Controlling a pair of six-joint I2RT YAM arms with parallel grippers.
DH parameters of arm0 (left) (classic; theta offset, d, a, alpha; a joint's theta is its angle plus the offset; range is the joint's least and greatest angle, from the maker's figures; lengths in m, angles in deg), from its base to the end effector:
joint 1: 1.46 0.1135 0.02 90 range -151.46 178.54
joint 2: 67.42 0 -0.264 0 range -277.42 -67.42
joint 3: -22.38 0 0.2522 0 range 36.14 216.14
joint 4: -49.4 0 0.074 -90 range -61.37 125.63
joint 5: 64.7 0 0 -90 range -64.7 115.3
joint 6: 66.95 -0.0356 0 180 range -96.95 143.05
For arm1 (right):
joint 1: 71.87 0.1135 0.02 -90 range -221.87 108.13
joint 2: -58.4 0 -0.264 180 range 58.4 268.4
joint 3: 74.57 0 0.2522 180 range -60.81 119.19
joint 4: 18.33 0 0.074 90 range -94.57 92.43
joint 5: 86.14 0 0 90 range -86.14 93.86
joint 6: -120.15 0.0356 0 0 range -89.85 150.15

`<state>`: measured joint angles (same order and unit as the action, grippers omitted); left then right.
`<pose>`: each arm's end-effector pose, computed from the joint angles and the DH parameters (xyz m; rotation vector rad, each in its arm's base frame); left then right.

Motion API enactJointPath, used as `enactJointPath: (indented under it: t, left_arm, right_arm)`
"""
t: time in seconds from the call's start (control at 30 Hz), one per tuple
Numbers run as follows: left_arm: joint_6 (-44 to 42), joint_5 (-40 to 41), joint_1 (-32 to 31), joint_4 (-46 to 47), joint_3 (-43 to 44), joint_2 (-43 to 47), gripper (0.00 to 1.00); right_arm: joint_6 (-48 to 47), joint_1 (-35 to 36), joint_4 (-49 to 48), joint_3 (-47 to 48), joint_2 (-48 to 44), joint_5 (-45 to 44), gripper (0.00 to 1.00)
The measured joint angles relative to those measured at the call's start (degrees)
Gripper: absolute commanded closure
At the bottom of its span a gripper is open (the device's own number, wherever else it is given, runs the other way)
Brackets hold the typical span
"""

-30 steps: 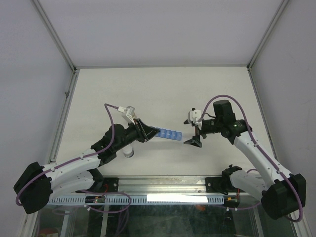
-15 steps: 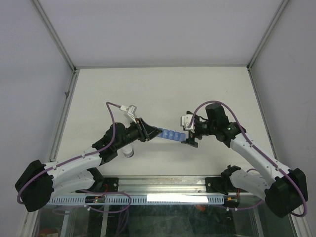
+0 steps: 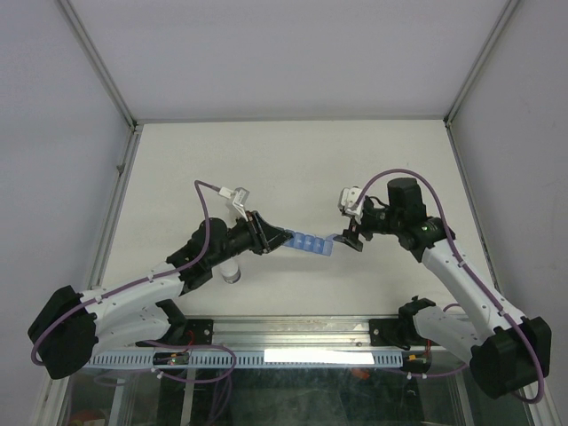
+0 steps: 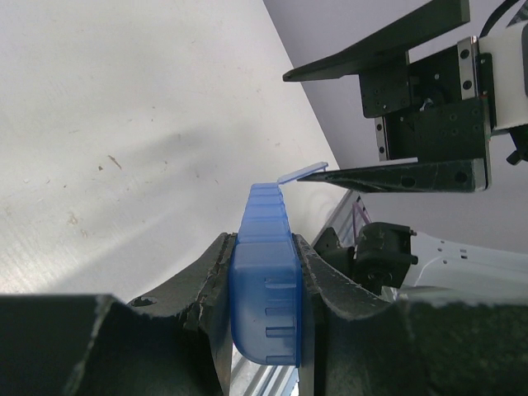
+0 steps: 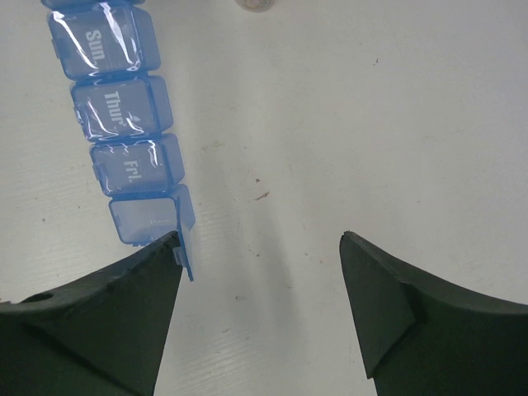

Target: Sort the pills into containers

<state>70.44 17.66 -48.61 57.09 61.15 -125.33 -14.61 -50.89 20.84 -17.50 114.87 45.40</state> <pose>0.1496 -0.1683 0.2328 0.1030 1.9627 -1.2678 0.1830 0.0955 0.2735 -1.4417 1.5341 0.5631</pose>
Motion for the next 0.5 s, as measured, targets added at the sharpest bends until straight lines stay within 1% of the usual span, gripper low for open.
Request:
enactJointPath:
  t: [0.27, 0.5]
  left_arm:
    - [-2.7, -2.1, 0.0, -0.1, 0.1, -0.3, 1.00]
    - [-4.9, -3.3, 0.0, 0.0, 0.2, -0.7, 1.00]
  right_arm:
    - [3.9, 0.0, -0.3, 1.2, 4.3, -1.6, 0.39]
    - [4.7, 0.1, -0.1, 1.5, 6.6, -1.9, 0.41]
